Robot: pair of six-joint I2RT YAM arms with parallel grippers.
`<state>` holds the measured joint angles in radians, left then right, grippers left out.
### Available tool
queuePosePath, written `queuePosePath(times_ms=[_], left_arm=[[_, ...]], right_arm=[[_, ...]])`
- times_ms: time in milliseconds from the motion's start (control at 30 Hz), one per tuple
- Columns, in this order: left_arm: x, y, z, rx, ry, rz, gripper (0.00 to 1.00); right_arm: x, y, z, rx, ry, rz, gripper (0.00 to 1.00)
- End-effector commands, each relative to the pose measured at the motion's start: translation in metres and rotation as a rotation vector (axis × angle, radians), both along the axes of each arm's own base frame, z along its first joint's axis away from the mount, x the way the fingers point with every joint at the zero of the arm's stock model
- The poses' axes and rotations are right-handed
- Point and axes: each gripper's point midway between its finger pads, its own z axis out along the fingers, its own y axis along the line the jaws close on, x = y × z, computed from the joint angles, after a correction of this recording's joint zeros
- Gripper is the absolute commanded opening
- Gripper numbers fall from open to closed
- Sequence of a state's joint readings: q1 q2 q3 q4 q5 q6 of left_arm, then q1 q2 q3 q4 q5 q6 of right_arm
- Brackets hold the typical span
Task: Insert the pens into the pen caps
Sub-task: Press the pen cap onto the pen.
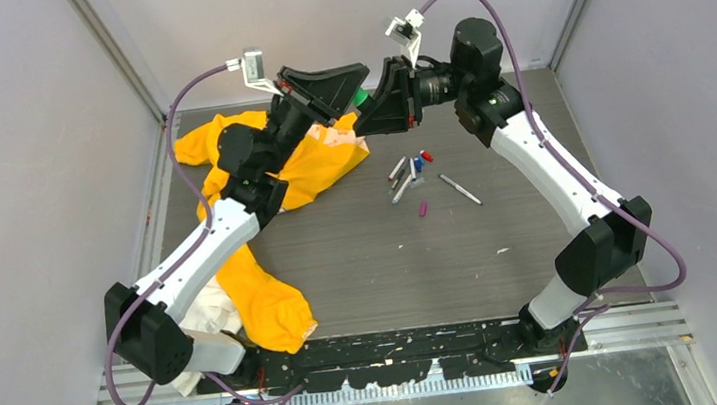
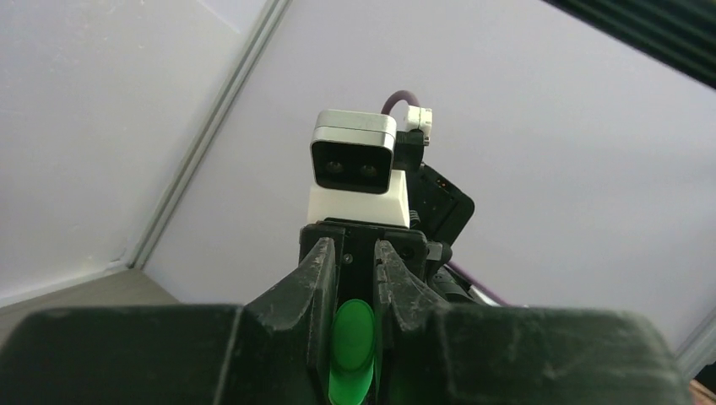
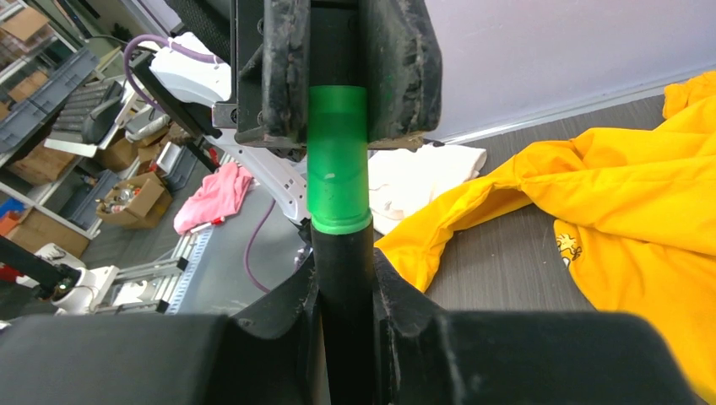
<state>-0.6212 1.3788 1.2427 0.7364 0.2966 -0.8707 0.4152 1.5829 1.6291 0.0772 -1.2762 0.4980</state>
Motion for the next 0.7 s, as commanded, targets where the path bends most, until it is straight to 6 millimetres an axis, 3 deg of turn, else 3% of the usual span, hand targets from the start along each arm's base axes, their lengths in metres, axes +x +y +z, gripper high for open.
queuePosePath(times_ms=[0, 100, 200, 300, 367, 533, 667], left_arm=[[-0.05, -0.046, -0.06, 0.1, 0.193, -0.338, 0.01], [-0.052, -0.054, -0.077, 0.119, 0.279, -0.346, 0.01], [-0.051, -0.065, -0.101, 0.276, 0.393, -0.276, 0.0], [-0.056, -0.07, -0.115, 0.356, 0.383, -0.232, 0.0], [-0.056, -0.071, -0.109, 0.308, 0.331, -0.243, 0.01], [-0.086, -0.092, -0.102, 0.286, 0.229, -0.504, 0.01], [-0.108, -0.083, -0.102, 0.268, 0.195, -0.742, 0.01]], right_arm=[[0.045, 0.004, 0.046, 0.078, -0.136, -0.253, 0.01], [0.059, 0.003, 0.046, 0.047, -0.143, -0.307, 0.01], [0.071, 0.003, 0.045, 0.01, -0.159, -0.355, 0.01], [0.07, 0.006, 0.056, 0.032, -0.18, -0.331, 0.01], [0.063, 0.012, 0.059, 0.056, -0.163, -0.291, 0.01], [0.045, 0.025, 0.068, 0.089, -0.185, -0.203, 0.01], [0.035, 0.023, 0.079, 0.132, -0.204, -0.142, 0.01]])
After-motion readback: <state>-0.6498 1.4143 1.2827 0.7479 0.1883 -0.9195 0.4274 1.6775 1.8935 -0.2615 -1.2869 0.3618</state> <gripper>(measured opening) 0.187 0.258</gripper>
